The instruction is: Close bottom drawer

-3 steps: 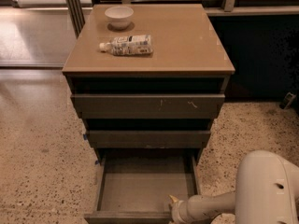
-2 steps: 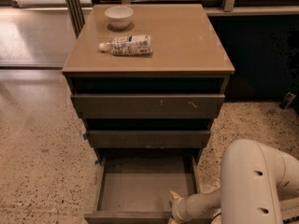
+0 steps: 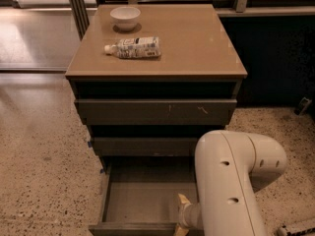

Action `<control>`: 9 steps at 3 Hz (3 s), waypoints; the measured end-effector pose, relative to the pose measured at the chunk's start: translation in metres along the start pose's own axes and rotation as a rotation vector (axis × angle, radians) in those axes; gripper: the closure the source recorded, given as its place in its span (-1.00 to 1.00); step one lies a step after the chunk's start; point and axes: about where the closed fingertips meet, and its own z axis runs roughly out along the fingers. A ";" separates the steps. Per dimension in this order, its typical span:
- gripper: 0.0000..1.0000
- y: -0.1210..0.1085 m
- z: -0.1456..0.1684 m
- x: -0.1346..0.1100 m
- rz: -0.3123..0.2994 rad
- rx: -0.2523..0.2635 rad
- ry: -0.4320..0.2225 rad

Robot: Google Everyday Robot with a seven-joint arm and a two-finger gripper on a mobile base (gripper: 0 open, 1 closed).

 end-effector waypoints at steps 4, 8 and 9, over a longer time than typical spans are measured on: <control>-1.00 -0.024 0.020 -0.010 -0.017 0.022 -0.113; -1.00 -0.090 0.031 -0.021 -0.111 0.106 -0.128; -1.00 -0.099 0.034 -0.027 -0.121 0.111 -0.131</control>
Offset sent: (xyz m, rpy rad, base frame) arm 0.0183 0.0033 -0.0139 0.0691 -0.0236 0.0138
